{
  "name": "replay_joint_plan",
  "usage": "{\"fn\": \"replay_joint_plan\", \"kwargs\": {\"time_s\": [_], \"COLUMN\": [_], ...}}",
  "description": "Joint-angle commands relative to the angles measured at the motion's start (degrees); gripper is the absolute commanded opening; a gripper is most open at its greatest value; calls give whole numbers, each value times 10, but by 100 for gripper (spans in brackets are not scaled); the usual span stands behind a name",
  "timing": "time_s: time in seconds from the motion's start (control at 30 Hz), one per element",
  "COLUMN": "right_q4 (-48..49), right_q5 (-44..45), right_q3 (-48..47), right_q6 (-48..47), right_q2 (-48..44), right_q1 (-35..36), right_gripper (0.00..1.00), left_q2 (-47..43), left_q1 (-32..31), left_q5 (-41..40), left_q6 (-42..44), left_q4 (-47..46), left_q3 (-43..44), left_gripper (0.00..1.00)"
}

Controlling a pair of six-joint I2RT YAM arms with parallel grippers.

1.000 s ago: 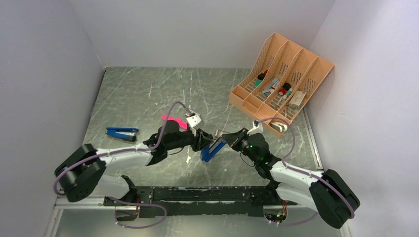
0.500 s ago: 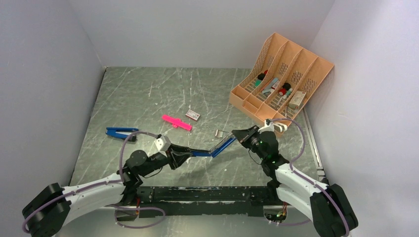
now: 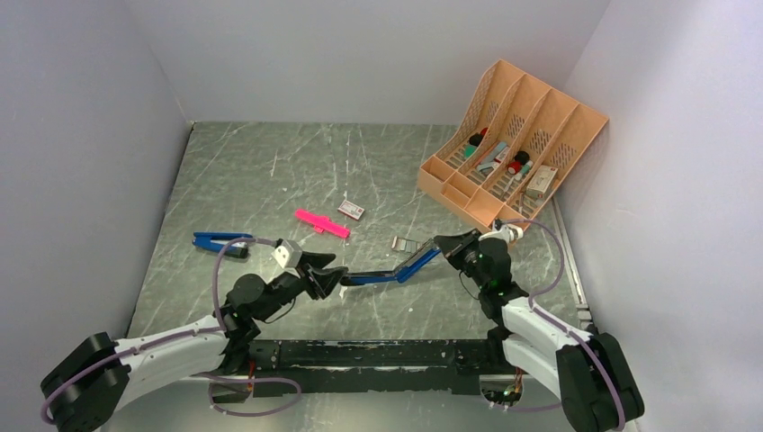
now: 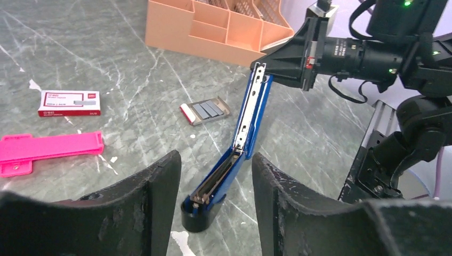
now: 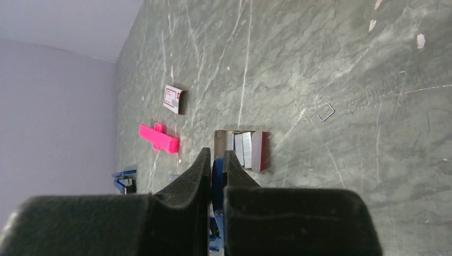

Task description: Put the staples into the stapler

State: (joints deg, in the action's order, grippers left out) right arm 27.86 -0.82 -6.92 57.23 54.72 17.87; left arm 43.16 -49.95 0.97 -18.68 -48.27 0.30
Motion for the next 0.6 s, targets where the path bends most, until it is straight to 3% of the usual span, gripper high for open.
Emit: {"fn": "replay_joint_plan", "kwargs": {"time_s": [0.0, 0.3, 0.57], "right_q4": [-17, -9, 99], "right_q5": [36, 18, -69], "right_q3": [12, 19, 70], "right_q6": [-24, -35, -20], "right_q2": [-13, -27, -36], "right_q1": [-5, -9, -10], "right_gripper": [0, 0, 0], "left_q2": [10, 9, 176], "left_q1": [2, 2, 2], "left_q5": [-41, -26, 79], "left_q6": [13, 79, 213], "left_q4": [-30, 72, 150], "left_q3": [-63, 14, 162], "left_gripper": [58, 66, 71]}}
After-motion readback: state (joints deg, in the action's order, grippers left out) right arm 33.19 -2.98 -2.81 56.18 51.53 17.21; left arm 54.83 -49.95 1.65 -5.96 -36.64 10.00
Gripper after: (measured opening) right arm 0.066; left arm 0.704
